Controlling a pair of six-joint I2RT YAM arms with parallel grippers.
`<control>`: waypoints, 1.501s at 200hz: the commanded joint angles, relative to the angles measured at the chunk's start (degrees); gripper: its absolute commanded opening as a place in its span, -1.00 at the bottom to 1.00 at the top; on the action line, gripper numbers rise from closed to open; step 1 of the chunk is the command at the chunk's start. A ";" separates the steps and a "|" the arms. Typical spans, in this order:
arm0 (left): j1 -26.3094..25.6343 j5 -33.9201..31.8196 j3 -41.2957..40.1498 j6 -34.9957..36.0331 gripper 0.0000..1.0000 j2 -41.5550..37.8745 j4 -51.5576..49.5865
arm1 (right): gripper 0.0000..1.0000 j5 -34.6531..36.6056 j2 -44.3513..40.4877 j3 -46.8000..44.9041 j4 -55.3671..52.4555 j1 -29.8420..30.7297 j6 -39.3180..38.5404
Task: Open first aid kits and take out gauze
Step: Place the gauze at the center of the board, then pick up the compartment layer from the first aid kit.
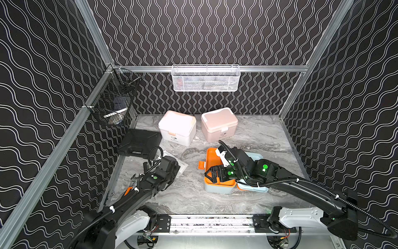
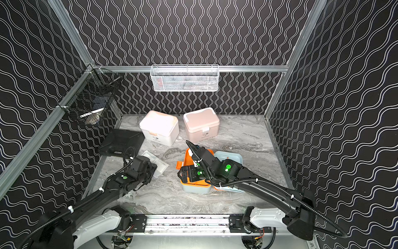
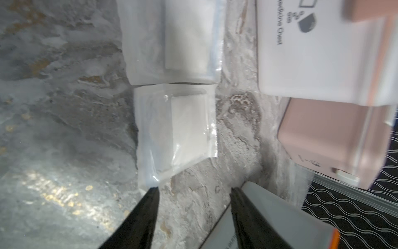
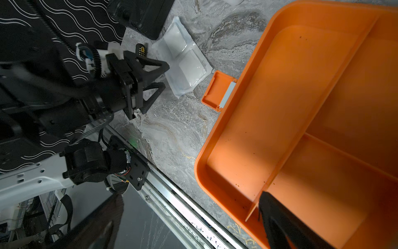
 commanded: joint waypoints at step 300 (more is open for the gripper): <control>-15.91 26.81 3.72 38.03 0.98 -4.89 8.14 | -0.23 13.57 30.65 17.30 -15.04 -11.44 4.66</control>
